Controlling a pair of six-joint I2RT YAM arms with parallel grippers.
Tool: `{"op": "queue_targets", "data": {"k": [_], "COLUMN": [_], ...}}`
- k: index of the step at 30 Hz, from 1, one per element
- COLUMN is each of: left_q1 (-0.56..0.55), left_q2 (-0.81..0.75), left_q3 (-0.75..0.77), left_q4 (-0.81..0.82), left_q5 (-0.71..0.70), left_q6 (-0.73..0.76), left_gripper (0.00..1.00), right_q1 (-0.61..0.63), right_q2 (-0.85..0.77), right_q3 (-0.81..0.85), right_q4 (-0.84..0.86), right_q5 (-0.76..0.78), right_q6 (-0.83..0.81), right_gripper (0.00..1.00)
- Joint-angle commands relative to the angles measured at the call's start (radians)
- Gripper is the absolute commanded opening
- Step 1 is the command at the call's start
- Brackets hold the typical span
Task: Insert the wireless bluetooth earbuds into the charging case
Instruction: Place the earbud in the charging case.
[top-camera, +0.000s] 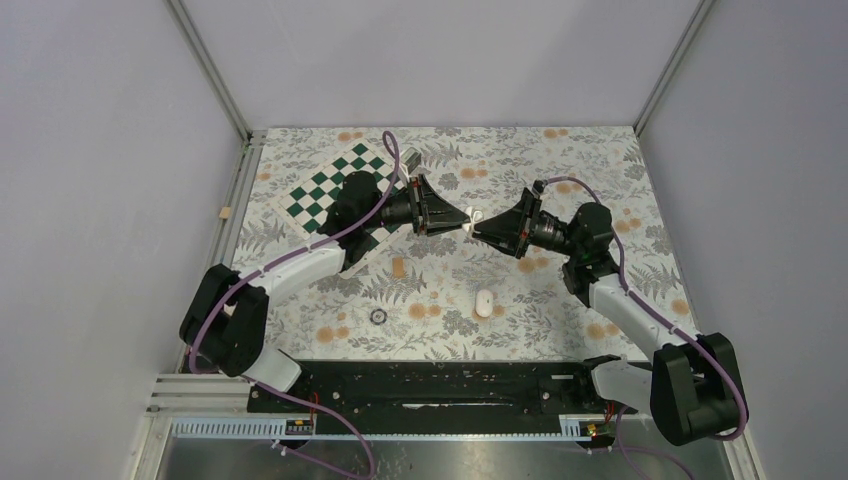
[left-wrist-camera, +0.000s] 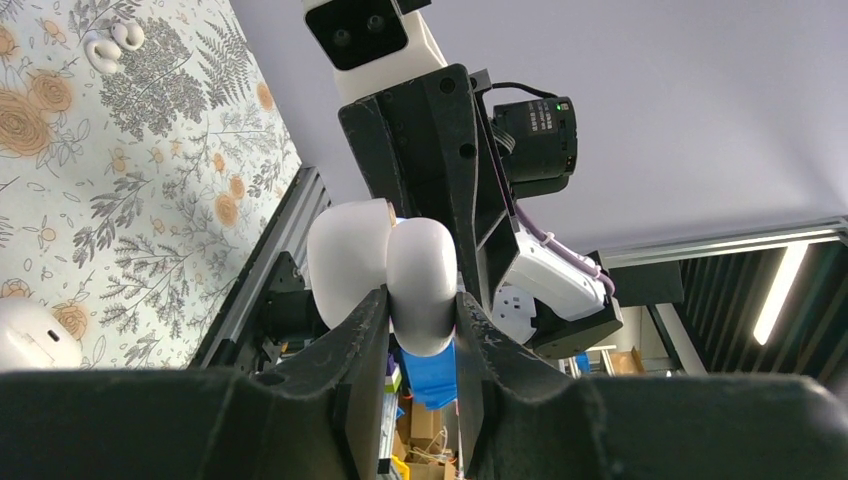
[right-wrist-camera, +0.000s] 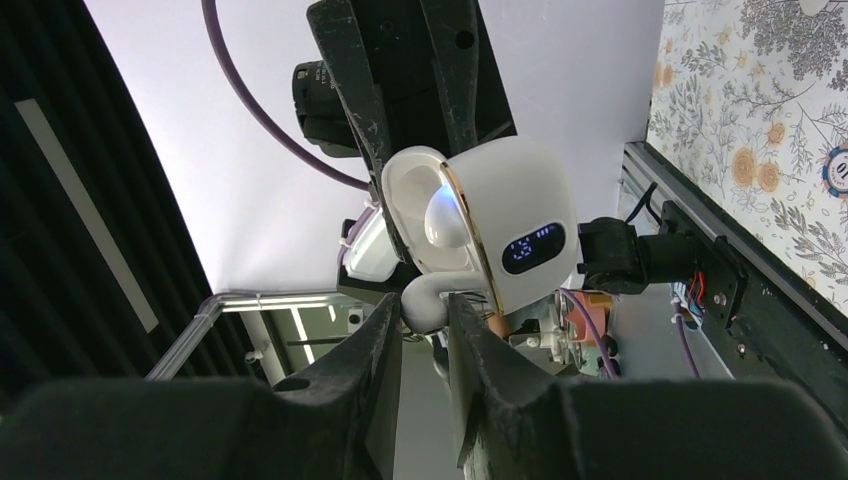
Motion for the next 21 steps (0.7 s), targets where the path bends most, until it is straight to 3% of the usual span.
{"op": "queue_targets", "data": {"k": [1,10,21], "left_q1": [-0.006,-0.005,-0.003], "left_q2": [-0.003,0.013,0.027], "left_q3": [-0.001,-0.023,-0.032], "left_q4": [0.145,0.237,0.308], "left_q5": [0.027,0.033,0.039], "left_q6": [-0.053,-0.122,-0.167], "left_gripper": [0.0,0.0,0.0], "right_q1": [0.011,0.011,0.011], "right_q2": [-0.005,0.053,0.048], "right_q3": [-0.021,-0.072,-0.105], "right_q4": [0.086,0.377,0.382], "right_q5": [0.009,0.026,0.029], "right_q6": [0.024,0.189,0.184], "right_gripper": [0.02,0.02,0.01]}}
